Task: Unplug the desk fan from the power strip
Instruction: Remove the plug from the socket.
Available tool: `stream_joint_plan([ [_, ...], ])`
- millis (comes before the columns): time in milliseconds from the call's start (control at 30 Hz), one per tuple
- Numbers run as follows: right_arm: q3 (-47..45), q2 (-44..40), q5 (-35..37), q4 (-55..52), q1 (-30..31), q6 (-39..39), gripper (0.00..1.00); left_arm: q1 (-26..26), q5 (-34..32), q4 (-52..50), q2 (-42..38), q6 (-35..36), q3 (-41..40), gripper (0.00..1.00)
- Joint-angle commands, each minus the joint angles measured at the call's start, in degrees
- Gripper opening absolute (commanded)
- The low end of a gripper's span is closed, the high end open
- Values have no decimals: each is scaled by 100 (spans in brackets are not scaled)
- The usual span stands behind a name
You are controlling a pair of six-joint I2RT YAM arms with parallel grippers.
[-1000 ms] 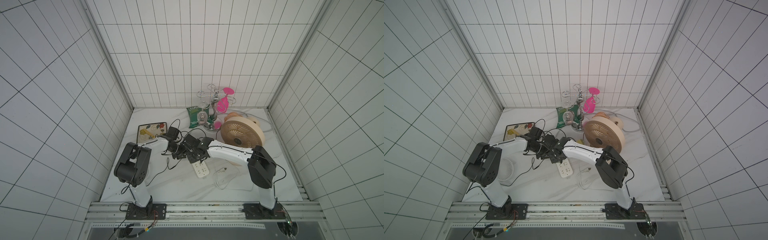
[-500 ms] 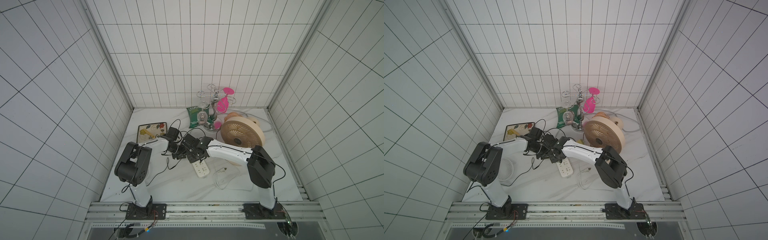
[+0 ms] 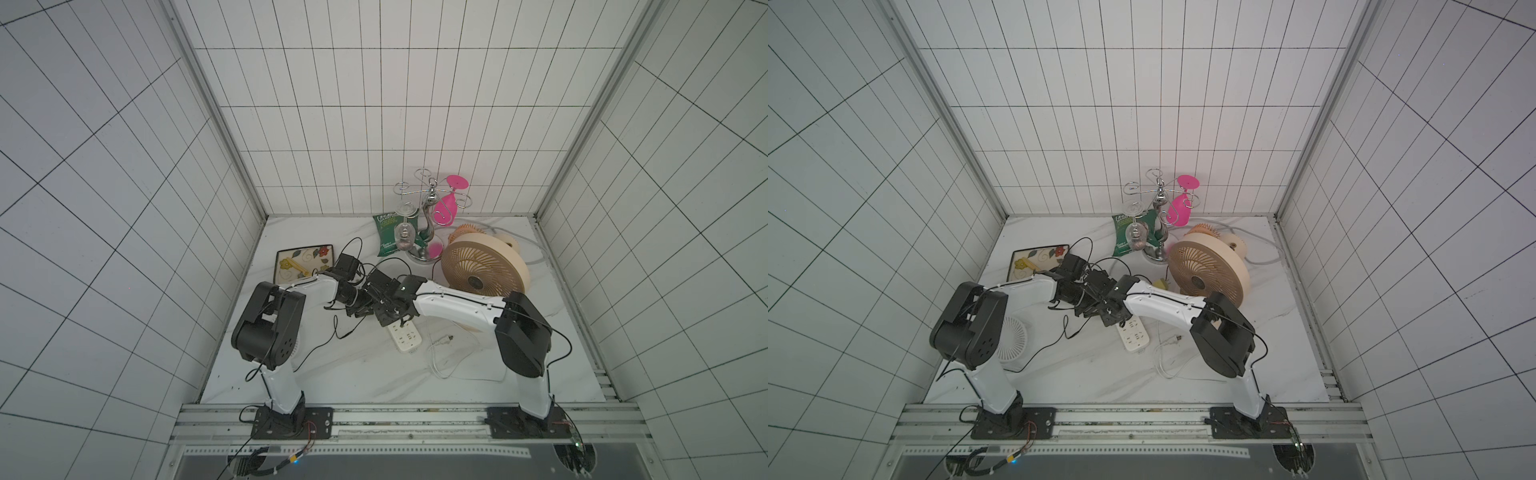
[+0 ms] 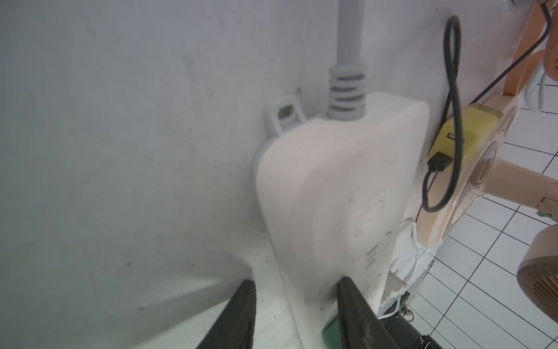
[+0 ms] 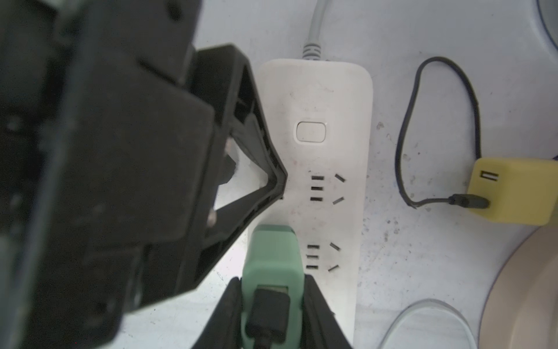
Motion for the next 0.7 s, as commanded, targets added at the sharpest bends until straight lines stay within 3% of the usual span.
stream_joint_plan([
  [0,103,-866,175,883,132,5,20,-5,-1303,-516,595,34,-327,45],
  [433,-350,-1276,272,1269,134,117,18,-5,-1768,-616,658,-79,-377,46],
  [667,-729,-1577,171,1264,125,368,18,12,-1587,-545,320,-195,-144,47],
])
